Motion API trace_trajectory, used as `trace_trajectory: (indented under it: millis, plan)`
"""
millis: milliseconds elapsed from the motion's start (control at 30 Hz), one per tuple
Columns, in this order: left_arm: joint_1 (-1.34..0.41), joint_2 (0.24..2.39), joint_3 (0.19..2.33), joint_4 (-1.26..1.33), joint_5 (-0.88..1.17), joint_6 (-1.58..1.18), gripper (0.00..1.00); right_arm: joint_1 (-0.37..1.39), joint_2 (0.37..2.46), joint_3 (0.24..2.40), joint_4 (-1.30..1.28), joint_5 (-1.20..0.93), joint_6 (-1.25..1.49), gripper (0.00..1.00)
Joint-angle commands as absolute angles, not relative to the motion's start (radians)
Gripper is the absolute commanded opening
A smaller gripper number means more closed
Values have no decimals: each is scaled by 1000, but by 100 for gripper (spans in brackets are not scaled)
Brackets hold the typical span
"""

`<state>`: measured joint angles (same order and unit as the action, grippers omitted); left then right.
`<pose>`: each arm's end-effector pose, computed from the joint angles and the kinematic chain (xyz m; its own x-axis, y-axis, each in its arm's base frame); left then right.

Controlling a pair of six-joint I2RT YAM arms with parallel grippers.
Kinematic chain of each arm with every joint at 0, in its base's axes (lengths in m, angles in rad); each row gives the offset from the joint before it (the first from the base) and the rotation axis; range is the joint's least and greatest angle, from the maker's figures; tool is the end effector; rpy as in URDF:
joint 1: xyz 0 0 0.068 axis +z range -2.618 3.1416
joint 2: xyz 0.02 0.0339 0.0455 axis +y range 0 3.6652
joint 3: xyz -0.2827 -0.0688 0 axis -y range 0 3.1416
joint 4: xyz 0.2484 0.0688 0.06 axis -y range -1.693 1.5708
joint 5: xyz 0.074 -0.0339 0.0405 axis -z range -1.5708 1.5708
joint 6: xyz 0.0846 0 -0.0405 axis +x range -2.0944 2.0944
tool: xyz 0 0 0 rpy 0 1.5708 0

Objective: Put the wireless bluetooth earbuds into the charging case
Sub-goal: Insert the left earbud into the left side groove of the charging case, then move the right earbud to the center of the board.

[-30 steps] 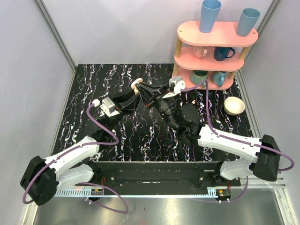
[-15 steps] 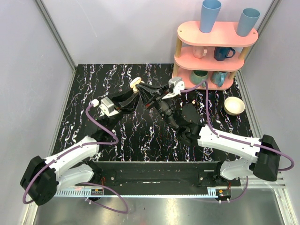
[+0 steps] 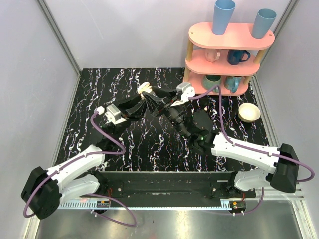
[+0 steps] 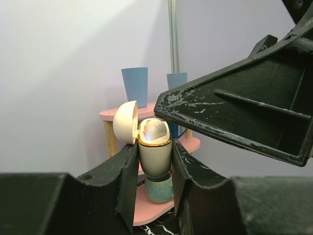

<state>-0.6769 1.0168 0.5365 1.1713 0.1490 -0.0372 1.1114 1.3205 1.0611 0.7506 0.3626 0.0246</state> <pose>0.1798 -0.1606 0.3928 0.4701 -0.4249 -0.7736 0.7266 0.6839 0.0659 0.1779 0.2919 0.4539 0.1919 0.4397 -0.8774 -0.7043 0.6843 0.1889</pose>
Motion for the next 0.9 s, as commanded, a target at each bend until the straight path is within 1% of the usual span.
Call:
trace_trajectory:
  millis: [0, 233, 300, 333, 367, 400, 433, 467, 500, 533, 567, 600, 667, 700, 733, 767, 867]
  plan:
    - [-681, 973, 538, 1224, 149, -9, 0, 1118, 1246, 1108, 767, 428, -54, 54]
    - [-681, 916, 505, 1155, 138, 35, 0, 1091, 1143, 1130, 683, 644, -153, 56]
    - [-681, 897, 497, 1143, 132, 46, 0, 1059, 1138, 1137, 609, 708, -135, 56]
    - [-681, 891, 494, 1129, 130, 55, 0, 992, 1132, 1140, 571, 760, -96, 57]
    - [-681, 875, 492, 1123, 130, 60, 0, 932, 1126, 1146, 417, 755, -34, 56]
    - [-681, 870, 491, 1114, 135, 63, 0, 872, 1121, 1167, 319, 744, 139, 56]
    - [-681, 861, 491, 1095, 137, 70, 0, 817, 1120, 1172, 223, 723, 222, 57]
    - [-680, 844, 489, 1086, 138, 75, 0, 690, 1124, 1169, 80, 692, 282, 56]
    - [-680, 836, 489, 1077, 144, 81, 0, 651, 1126, 1157, 19, 663, 376, 56]
    - [-680, 827, 488, 1059, 143, 92, 0, 617, 1134, 1138, -35, 657, 405, 55]
    - [-681, 810, 486, 1048, 149, 97, 0, 589, 1140, 1117, -79, 634, 425, 55]
    - [-680, 801, 486, 1037, 158, 98, 0, 522, 1149, 1097, -113, 596, 480, 55]
    - [-680, 778, 486, 1003, 167, 110, 0, 464, 1207, 1088, -205, 485, 538, 55]
    - [-681, 772, 486, 996, 172, 113, 0, 386, 1233, 1085, -225, 424, 584, 54]
    - [-680, 769, 485, 989, 172, 118, 0, 359, 1293, 1085, -244, 334, 604, 53]
    - [-680, 762, 483, 988, 169, 121, 0, 329, 1317, 1085, -259, 292, 618, 52]
    - [-681, 753, 480, 980, 170, 126, 0, 266, 1422, 1094, -261, 227, 632, 50]
